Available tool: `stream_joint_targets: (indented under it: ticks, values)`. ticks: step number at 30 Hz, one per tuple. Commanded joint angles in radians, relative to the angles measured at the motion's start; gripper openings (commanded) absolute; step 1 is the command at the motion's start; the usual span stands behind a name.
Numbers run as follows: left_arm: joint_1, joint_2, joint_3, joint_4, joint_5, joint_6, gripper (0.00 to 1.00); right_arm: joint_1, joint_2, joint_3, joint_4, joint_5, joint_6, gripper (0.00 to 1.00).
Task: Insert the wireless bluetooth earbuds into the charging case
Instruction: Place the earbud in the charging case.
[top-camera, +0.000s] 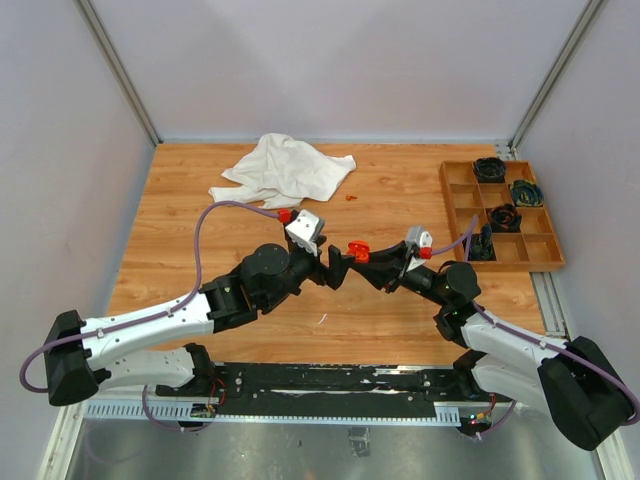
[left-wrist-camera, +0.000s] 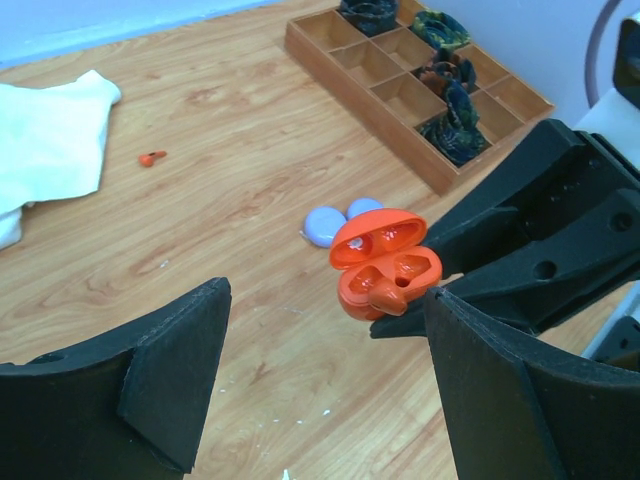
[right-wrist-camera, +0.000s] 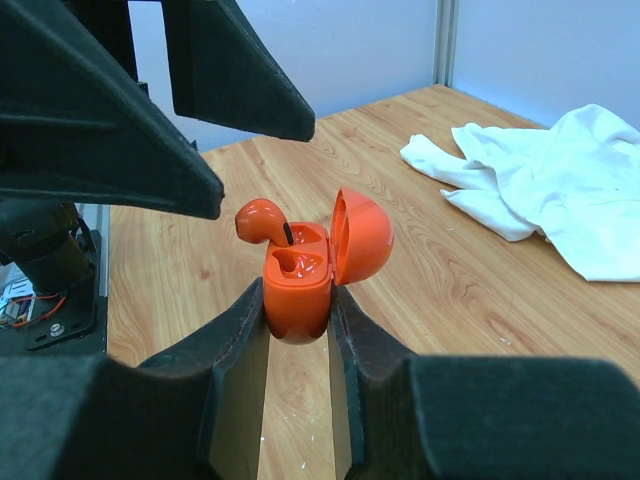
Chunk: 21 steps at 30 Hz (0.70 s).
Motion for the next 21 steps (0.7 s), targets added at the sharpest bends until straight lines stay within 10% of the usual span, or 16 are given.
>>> stream_joint_targets:
  ticks: [1, 21]
  values:
    - [0.005, 0.006, -0.003, 0.023, 0.058, -0.017, 0.83, -0.012, -0.015, 0.032, 0.026, 0.004, -0.011, 0.01]
    - [0.084, 0.021, -0.03, -0.02, 0.044, -0.081, 0.82, -0.012, -0.025, 0.029, 0.027, 0.0, -0.01, 0.01]
